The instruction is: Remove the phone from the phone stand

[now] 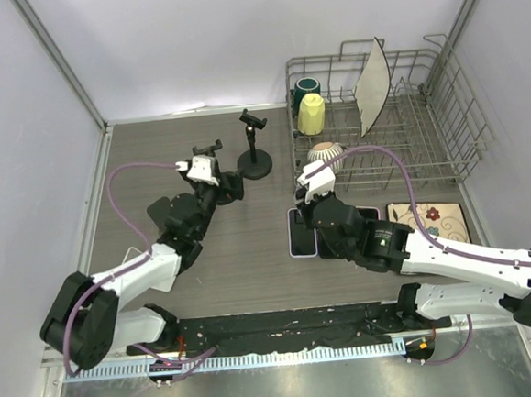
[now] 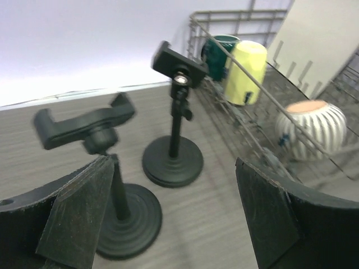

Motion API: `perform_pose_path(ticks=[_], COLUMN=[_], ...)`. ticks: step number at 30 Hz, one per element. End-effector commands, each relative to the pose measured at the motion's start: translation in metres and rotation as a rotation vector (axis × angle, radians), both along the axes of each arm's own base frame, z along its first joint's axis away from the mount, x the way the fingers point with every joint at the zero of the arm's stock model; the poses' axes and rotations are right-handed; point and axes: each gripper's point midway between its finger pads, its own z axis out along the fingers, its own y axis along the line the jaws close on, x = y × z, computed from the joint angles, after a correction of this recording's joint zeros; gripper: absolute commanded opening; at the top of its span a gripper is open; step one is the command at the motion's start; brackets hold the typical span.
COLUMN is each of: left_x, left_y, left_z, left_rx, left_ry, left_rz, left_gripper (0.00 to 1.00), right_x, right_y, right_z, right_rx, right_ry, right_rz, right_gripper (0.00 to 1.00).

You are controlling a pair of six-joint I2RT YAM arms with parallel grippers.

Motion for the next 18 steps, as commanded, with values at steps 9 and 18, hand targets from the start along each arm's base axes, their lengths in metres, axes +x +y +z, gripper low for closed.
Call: perform_pose_path(ticks=[9, 18], left_x=[-0.086, -0.158], left_y=[-0.023, -0.091], left_z=[0.013, -0.010], left_rx=[0.158, 0.388], left_ry=[-0.036, -0.161], left_rz=[-0.046, -0.376], left_gripper=[0.94, 0.95], right_x=[0.016, 0.023], right_y=[0.003, 0.012], right_z=[0.039, 0.039], right_rx=[0.350, 0.525], right_ry=[0.108, 0.208], right_rz=[-0.155, -0.247], right_gripper=[0.01, 0.01])
